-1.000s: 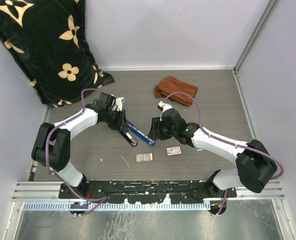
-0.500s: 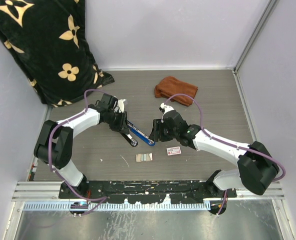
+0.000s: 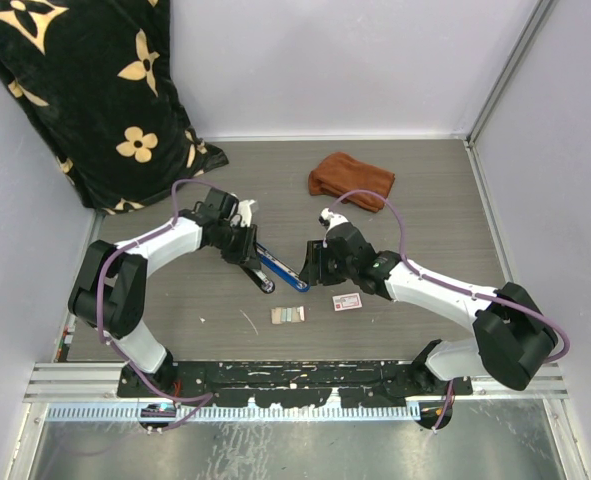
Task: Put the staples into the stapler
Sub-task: Adjust the staple in the stapler.
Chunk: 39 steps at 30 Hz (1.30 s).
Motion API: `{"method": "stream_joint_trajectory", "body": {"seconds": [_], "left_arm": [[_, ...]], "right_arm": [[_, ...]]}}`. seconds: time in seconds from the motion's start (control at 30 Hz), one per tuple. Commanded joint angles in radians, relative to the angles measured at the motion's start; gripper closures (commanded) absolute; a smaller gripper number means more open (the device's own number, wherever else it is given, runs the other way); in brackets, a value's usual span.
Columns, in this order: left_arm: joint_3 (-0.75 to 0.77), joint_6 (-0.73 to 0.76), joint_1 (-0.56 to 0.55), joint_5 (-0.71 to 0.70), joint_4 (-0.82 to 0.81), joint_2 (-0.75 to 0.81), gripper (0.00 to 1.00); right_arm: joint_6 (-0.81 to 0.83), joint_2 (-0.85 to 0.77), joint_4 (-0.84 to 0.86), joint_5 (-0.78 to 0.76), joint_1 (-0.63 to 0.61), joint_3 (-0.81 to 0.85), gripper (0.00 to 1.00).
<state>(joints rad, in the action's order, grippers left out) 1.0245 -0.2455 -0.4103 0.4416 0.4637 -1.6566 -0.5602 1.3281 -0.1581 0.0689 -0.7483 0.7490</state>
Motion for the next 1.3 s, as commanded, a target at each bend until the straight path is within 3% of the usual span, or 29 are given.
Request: {"method": "stream_joint_trajectory", "body": {"seconds": [0.0, 1.07, 1.27], "left_arm": [[0.018, 0.016, -0.011, 0.035, -0.013, 0.027, 0.75], [0.02, 0.02, -0.068, 0.046, -0.012, -0.002, 0.74], [0.012, 0.034, -0.068, -0.031, -0.011, 0.053, 0.66]], "right_arm": [[-0.02, -0.027, 0.05, 0.003, 0.004, -0.002, 0.45], [-0.021, -0.054, 0.042, -0.009, 0.006, -0.014, 0.45], [-0.022, -0.066, 0.037, -0.015, 0.006, -0.016, 0.45]]}}
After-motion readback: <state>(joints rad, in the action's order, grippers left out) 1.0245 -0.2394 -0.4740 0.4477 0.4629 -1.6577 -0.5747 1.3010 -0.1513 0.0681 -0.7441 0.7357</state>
